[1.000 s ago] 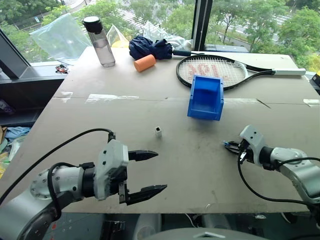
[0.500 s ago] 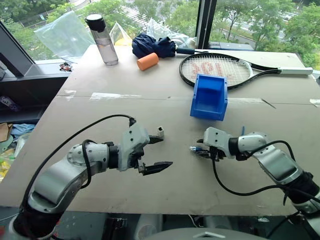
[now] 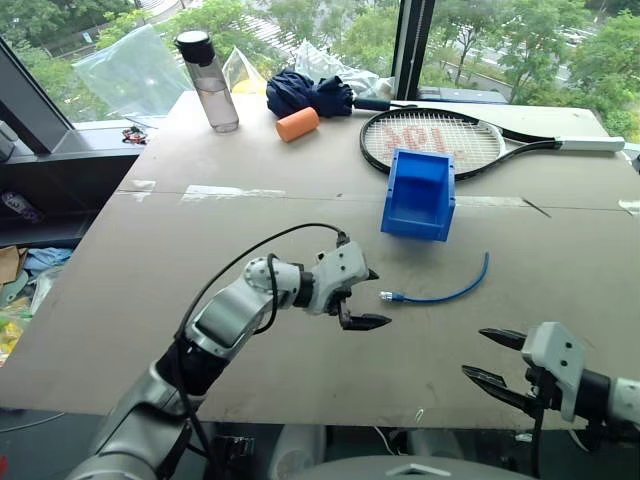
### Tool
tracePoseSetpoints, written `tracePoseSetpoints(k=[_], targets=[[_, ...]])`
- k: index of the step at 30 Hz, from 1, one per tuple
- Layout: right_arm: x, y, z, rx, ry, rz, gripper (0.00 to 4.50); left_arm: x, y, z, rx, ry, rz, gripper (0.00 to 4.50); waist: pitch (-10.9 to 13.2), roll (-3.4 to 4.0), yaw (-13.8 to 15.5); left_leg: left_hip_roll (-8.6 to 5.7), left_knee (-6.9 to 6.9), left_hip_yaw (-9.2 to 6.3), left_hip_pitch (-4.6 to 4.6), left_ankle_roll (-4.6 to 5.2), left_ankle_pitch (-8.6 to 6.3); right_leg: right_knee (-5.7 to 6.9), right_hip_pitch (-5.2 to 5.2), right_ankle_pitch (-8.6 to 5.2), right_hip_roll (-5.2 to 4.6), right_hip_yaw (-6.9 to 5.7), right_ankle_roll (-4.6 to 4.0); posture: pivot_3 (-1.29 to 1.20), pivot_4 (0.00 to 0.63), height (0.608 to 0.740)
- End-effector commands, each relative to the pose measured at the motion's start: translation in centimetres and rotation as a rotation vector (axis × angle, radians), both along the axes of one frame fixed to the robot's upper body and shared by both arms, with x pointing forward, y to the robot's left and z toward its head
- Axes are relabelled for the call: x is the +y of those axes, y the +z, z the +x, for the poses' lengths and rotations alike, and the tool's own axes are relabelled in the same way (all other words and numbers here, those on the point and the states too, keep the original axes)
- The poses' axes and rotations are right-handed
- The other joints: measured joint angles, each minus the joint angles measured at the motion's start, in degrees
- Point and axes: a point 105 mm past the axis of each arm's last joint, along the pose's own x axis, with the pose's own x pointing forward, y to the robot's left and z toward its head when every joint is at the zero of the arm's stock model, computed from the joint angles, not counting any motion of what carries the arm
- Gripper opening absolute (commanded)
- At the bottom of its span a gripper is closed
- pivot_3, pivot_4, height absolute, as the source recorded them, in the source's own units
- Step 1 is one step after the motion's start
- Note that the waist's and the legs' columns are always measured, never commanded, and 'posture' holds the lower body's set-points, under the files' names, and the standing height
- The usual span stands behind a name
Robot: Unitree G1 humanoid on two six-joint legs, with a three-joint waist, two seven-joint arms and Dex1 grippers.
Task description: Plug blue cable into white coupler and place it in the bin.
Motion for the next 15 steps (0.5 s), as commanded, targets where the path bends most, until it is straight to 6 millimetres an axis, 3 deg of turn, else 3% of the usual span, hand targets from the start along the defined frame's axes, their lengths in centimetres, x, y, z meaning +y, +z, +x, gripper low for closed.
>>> tracePoseSetpoints(k=[1, 2, 5, 9, 10, 11, 15], targets=[[0.3, 1.4, -0.5, -0.077, -0.033, -0.007, 3.11, -1.0, -0.3, 0.9, -0.021, -0.029, 0.034, 4.50, -0.03, 0.04, -0.21, 0.00, 0.00, 0.00, 0.01, 0.00, 0.00, 0.00, 0.00, 0.00, 0.01, 0.00, 0.00, 0.00, 0.150, 0.740], [0.3, 1.3, -0.7, -0.076, -0.046, -0.007, 3.11, -1.1, -0.6, 0.9, -0.016, -0.043, 0.050, 4.50, -0.03, 0.05, -0.14, 0.01, -0.01, -0.04, -0.01, 0.00, 0.00, 0.00, 0.01, -0.01, 0.01, -0.03, 0.00, 0.00, 0.150, 0.740], [0.3, 1.0, -1.2, -0.073, -0.086, -0.017, 3.17, -1.1, -2.1, 0.8, 0.008, -0.097, 0.125, 3.89, -0.03, 0.06, -0.15, 0.00, -0.02, -0.08, -0.03, 0.00, 0.00, 0.00, 0.00, -0.01, 0.02, -0.06, -0.01, 0.00, 0.150, 0.740], [0.7, 0.6, -1.8, -0.071, -0.109, -0.018, 3.17, -0.5, -3.2, 0.5, 0.008, -0.166, 0.198, 2.20, -0.07, 0.05, 0.23, -0.01, -0.05, -0.08, -0.06, 0.00, 0.00, -0.05, -0.01, -0.02, 0.01, -0.06, -0.03, 0.00, 0.150, 0.740], [0.8, 0.5, -2.0, -0.071, -0.116, -0.013, 3.17, -0.4, -3.2, 0.5, 0.006, -0.177, 0.201, 2.11, -0.08, 0.06, 0.34, -0.01, -0.05, -0.07, -0.05, 0.00, -0.01, -0.05, -0.01, -0.02, -0.01, -0.05, -0.02, 0.00, 0.150, 0.740], [1.0, 0.4, -2.0, -0.070, -0.121, -0.007, 3.17, -0.4, -3.2, 0.5, 0.003, -0.186, 0.200, 1.47, -0.08, 0.06, 0.35, 0.00, -0.05, -0.08, -0.05, 0.00, -0.01, -0.05, -0.01, -0.03, 0.00, -0.06, -0.02, 0.00, 0.150, 0.740], [2.0, 0.1, -1.7, -0.046, -0.159, 0.072, 3.17, -0.7, -2.4, 0.0, 0.008, -0.240, 0.128, 0.03, -0.12, 0.05, 0.37, 0.02, -0.06, -0.09, -0.05, 0.01, -0.01, -0.05, -0.01, -0.03, 0.00, -0.06, -0.02, 0.00, 0.150, 0.740]])
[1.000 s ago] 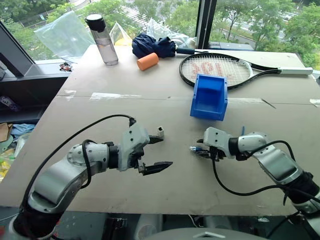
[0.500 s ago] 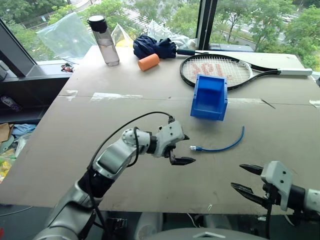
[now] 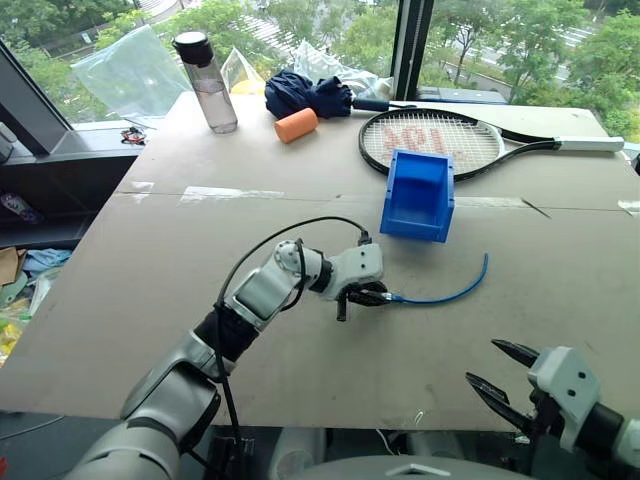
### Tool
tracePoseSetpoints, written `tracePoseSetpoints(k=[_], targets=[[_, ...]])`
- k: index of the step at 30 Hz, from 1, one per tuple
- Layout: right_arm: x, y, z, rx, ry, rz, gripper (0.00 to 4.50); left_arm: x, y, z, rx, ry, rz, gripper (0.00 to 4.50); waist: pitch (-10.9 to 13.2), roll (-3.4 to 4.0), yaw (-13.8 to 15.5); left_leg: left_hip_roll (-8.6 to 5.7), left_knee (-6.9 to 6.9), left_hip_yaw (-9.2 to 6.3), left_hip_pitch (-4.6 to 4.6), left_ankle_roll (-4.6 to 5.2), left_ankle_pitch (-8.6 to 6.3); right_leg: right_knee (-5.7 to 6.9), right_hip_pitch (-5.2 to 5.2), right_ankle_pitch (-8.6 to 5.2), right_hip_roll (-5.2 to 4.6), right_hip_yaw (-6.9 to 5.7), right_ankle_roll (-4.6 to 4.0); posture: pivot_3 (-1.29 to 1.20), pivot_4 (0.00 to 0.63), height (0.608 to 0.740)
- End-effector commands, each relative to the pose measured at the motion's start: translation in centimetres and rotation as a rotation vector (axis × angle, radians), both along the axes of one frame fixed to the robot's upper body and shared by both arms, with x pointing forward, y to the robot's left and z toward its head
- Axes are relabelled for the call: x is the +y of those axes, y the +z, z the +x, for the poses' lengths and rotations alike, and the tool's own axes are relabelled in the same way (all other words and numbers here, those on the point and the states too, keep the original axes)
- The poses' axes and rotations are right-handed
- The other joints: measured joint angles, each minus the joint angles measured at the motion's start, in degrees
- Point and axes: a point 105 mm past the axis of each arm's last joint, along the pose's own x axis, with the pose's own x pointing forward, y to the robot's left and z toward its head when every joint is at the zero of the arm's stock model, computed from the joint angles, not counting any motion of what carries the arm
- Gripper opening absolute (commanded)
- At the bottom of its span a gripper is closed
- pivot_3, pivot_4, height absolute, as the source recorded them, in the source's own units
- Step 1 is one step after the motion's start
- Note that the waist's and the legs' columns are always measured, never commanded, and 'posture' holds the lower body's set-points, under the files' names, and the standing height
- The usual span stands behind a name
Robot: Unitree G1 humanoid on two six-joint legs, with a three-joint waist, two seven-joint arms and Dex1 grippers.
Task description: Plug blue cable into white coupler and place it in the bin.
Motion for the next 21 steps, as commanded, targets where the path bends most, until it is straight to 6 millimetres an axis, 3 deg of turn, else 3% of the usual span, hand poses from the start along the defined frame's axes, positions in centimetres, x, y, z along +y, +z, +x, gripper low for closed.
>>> tracePoseSetpoints(k=[1, 4, 9, 15, 19, 21], targets=[[1.7, 0.6, 0.6, -0.010, -0.027, 0.111, 3.17, -0.5, 0.6, -2.3, 0.091, -0.130, -0.086, 0.03, -0.01, 0.01, 0.01, 0.00, 0.00, 0.00, 0.00, 0.00, 0.00, 0.00, 0.00, 0.00, 0.00, 0.00, 0.00, 0.00, 0.150, 0.740], [4.0, 1.2, 1.4, 0.068, -0.045, 0.368, 3.17, -0.8, 4.8, -3.9, 0.288, -0.160, -0.303, 0.03, 0.07, 0.11, 0.21, 0.08, -0.01, 0.00, -0.05, 0.00, 0.00, 0.01, -0.06, 0.01, -0.01, 0.01, -0.02, 0.00, 0.150, 0.740], [6.6, 5.2, 3.1, 0.061, 0.003, 0.707, 3.17, 0.3, 10.5, -5.2, 0.624, -0.164, -0.513, 0.03, 0.19, 0.06, 0.35, 0.21, 0.10, -0.29, -0.12, 0.01, 0.00, 0.06, -0.09, 0.01, -0.06, -0.10, 0.00, 0.00, 0.150, 0.740], [7.7, 10.5, 4.2, 0.004, 0.098, 0.957, 3.17, 0.5, 13.1, -5.8, 0.711, -0.164, -0.593, 0.03, 0.22, 0.05, 0.17, 0.01, 0.07, -0.30, -0.08, 0.02, 0.00, 0.04, -0.02, 0.06, -0.05, -0.11, -0.05, 0.00, 0.150, 0.740], [8.1, 11.8, 4.4, 0.048, 0.137, 1.016, 3.17, 0.5, 13.7, -6.2, 0.715, -0.165, -0.608, 0.03, 0.21, 0.05, 0.01, -0.01, 0.05, -0.24, -0.04, 0.02, 0.00, 0.05, 0.00, 0.17, -0.04, -0.12, -0.22, 0.00, 0.150, 0.740], [8.3, 12.0, 4.5, 0.074, 0.146, 1.030, 2.66, 0.5, 14.0, -6.4, 0.716, -0.167, -0.618, 0.00, 0.21, 0.06, 0.02, -0.02, 0.05, -0.20, -0.05, 0.02, 0.00, 0.04, 0.00, 0.16, -0.04, -0.13, -0.23, 0.00, 0.150, 0.740]])
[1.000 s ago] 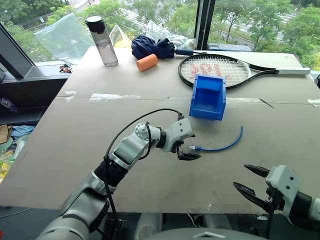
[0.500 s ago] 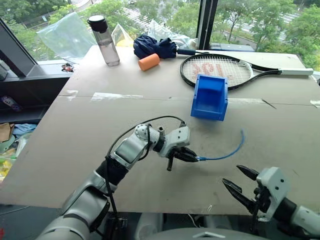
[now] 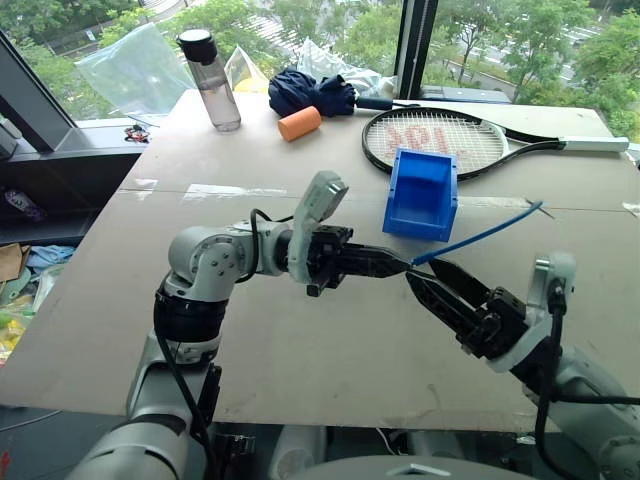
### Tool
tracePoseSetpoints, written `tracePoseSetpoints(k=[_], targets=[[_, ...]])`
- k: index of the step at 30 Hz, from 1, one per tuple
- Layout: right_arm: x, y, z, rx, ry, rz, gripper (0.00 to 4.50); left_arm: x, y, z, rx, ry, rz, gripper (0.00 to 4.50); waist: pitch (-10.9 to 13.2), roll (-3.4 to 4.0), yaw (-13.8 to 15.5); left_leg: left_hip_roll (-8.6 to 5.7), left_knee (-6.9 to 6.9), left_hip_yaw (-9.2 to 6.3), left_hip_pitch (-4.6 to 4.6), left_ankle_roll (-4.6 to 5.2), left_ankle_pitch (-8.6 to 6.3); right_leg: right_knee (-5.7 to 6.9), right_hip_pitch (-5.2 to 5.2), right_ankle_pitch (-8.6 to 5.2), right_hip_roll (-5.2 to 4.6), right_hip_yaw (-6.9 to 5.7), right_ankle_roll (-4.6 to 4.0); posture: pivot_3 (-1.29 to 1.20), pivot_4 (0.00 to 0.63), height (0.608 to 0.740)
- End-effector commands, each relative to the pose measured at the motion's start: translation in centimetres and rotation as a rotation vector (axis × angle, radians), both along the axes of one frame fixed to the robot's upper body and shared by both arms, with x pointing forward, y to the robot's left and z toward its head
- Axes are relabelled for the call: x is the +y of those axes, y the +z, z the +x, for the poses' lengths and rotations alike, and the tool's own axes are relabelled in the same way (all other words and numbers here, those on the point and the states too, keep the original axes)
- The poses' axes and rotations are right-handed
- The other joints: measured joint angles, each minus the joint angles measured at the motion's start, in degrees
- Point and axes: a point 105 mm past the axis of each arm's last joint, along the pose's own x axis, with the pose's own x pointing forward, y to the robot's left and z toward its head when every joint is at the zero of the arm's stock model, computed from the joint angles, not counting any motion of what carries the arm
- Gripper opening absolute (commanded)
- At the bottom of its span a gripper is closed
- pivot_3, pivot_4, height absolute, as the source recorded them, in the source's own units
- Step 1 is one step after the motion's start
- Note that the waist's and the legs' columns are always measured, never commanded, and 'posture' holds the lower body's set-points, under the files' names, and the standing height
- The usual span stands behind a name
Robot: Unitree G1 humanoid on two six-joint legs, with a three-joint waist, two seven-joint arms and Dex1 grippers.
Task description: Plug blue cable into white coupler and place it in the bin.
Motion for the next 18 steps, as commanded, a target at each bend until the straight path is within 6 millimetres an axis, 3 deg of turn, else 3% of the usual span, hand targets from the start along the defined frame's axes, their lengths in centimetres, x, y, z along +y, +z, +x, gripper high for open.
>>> tracePoseSetpoints(k=[1, 6, 13, 17, 18], targets=[[0.5, 2.1, -0.6, -0.023, 0.054, 0.093, 2.44, -0.6, 0.7, -1.2, -0.012, -0.045, 0.000, 0.00, 0.00, 0.00, -0.02, -0.01, 0.00, 0.02, 0.00, 0.00, 0.00, 0.00, 0.00, 0.00, 0.00, 0.00, 0.00, 0.00, 0.150, 0.740], [0.5, 3.0, -0.6, -0.021, 0.077, 0.131, 0.23, -0.7, 1.2, -1.2, 0.006, -0.030, -0.016, 0.00, 0.00, -0.01, -0.07, -0.02, 0.00, 0.03, 0.00, 0.00, 0.00, 0.00, 0.00, 0.00, 0.00, 0.01, 0.00, 0.00, 0.150, 0.740], [0.2, 2.9, -0.2, -0.003, 0.081, 0.130, 0.23, -0.5, 2.1, -1.1, 0.041, -0.025, -0.048, 0.00, 0.00, -0.01, -0.24, -0.02, 0.00, 0.04, -0.01, 0.00, 0.00, 0.00, 0.00, 0.00, 0.01, 0.01, 0.00, 0.00, 0.150, 0.740], [-0.1, 2.6, -0.3, 0.006, 0.081, 0.123, 1.31, -0.5, 2.4, -1.1, 0.049, -0.021, -0.050, 0.00, 0.00, -0.01, -0.30, -0.03, 0.00, 0.04, -0.01, 0.00, 0.00, -0.01, 0.00, 0.00, 0.01, 0.01, 0.00, 0.00, 0.150, 0.740], [-0.1, 2.6, -0.3, 0.007, 0.077, 0.124, 2.00, -0.5, 2.4, -1.1, 0.050, -0.021, -0.049, 0.00, 0.00, -0.01, -0.34, -0.03, 0.00, 0.06, -0.01, 0.00, 0.00, -0.01, 0.00, 0.00, 0.01, 0.02, 0.00, 0.00, 0.150, 0.740]])
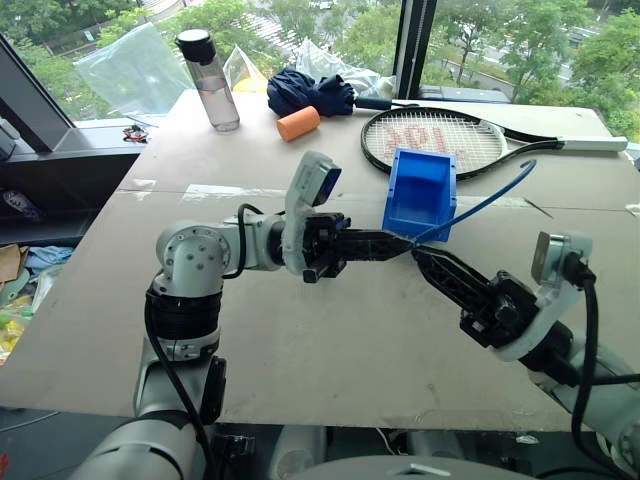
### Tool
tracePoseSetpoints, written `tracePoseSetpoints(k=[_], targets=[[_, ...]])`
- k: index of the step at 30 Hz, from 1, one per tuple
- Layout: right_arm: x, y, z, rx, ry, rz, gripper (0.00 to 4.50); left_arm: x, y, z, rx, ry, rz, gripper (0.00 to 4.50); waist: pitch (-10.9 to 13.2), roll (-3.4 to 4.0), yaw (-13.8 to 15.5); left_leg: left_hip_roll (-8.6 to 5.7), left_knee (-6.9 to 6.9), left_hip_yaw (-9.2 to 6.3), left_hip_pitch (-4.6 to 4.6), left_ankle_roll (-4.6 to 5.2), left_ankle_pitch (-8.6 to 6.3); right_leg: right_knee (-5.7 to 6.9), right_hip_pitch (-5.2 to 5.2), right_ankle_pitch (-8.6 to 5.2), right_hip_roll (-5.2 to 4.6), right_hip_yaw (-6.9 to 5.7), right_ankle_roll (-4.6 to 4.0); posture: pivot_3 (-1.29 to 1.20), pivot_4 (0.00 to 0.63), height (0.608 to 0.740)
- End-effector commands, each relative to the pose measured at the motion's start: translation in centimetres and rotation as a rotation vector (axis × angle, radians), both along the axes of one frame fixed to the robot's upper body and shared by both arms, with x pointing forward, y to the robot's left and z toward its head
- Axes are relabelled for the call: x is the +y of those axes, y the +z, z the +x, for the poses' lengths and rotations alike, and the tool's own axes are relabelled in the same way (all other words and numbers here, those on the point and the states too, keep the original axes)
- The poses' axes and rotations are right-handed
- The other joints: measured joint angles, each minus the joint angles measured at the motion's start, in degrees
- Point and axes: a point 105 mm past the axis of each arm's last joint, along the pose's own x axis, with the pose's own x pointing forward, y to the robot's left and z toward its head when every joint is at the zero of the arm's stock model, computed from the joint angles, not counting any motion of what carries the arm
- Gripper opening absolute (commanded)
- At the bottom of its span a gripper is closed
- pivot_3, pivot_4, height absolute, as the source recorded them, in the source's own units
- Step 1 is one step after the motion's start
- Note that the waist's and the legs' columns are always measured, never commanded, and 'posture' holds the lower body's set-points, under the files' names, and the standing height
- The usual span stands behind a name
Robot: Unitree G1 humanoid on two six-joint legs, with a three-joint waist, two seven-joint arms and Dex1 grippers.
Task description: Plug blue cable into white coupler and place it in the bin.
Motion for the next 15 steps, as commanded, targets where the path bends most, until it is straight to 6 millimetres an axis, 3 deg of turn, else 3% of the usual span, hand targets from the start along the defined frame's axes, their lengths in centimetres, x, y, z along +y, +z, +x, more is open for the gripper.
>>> tracePoseSetpoints(k=[1, 15], targets=[[-0.2, 1.1, -0.4, -0.044, 0.002, 0.030, 2.45, -0.5, 0.5, -0.9, -0.007, -0.053, -0.004, 0.00, 0.00, 0.00, -0.09, 0.00, 0.00, 0.00, 0.00, 0.00, 0.00, 0.00, 0.00, 0.00, 0.00, 0.00, 0.00, 0.00, 0.150, 0.740], [0.0, 1.8, -1.8, -0.053, 0.085, 0.072, 2.45, 0.1, 0.7, -0.5, 0.053, -0.034, -0.033, 0.00, 0.00, 0.00, -0.38, 0.00, -0.01, -0.02, -0.01, 0.00, 0.00, 0.00, 0.00, 0.00, 0.00, 0.00, 0.00, 0.00, 0.150, 0.740]])
